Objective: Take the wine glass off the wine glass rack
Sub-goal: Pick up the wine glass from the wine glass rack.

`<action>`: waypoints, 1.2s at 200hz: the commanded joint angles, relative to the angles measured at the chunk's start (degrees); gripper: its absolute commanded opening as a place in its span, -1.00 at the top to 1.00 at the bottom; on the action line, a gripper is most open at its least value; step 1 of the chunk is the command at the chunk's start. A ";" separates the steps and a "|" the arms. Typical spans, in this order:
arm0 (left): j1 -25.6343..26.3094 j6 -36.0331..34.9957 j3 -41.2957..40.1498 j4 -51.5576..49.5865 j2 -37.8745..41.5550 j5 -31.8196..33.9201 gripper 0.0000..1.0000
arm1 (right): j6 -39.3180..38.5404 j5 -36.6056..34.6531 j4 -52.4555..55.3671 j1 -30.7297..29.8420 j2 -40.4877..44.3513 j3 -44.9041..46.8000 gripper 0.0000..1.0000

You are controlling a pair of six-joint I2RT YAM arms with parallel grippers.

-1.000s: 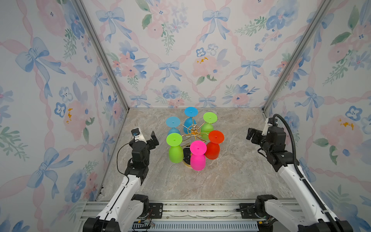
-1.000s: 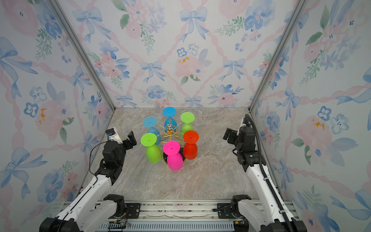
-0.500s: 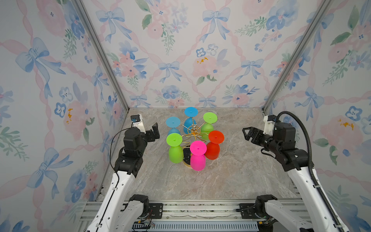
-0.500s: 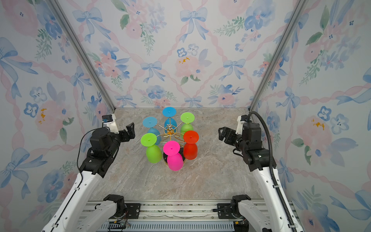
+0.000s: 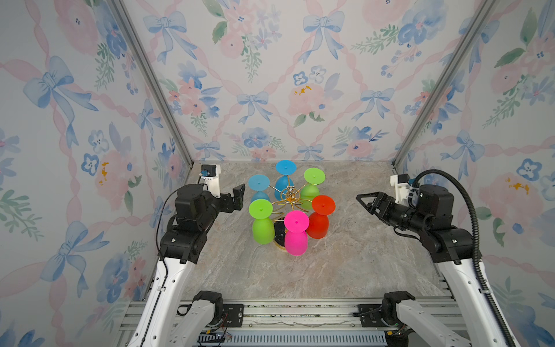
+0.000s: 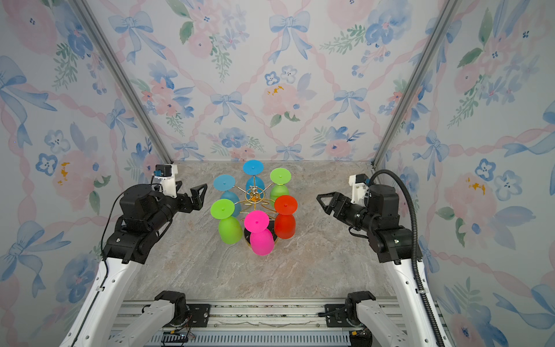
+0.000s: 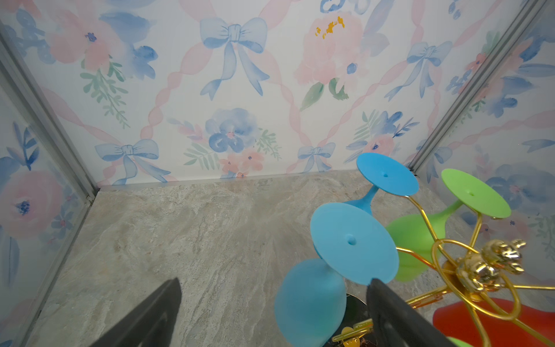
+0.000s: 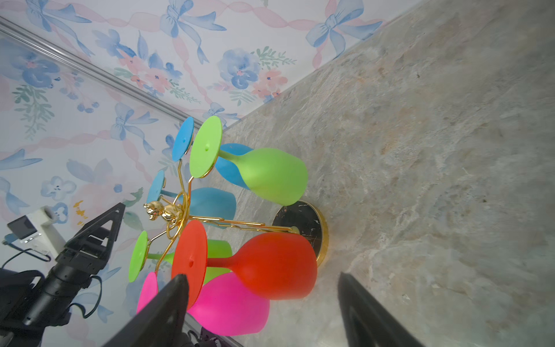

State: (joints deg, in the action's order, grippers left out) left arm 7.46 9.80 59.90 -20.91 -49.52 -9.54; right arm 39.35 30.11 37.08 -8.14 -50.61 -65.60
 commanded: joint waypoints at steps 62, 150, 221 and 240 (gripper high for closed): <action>-0.17 0.45 0.87 -1.79 2.15 -4.91 -0.96 | 7.46 5.26 -5.52 -5.83 -0.55 1.60 -0.06; -0.17 0.19 2.06 -1.84 2.58 -5.77 -0.96 | 11.20 4.12 -11.64 -11.16 -3.09 4.70 0.15; -0.17 0.24 2.19 -1.84 2.94 -6.41 -0.96 | 13.51 4.45 -15.97 -13.02 -5.11 5.86 0.27; -0.17 0.38 2.31 -1.78 2.96 -6.78 -0.96 | 14.06 4.56 -16.70 -13.37 -5.87 5.98 0.29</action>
State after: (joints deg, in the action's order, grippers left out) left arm 7.46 9.89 60.73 -22.44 -47.40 -14.94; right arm 52.12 34.28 23.00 -20.58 -55.81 -60.49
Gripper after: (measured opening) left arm 0.979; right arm 0.360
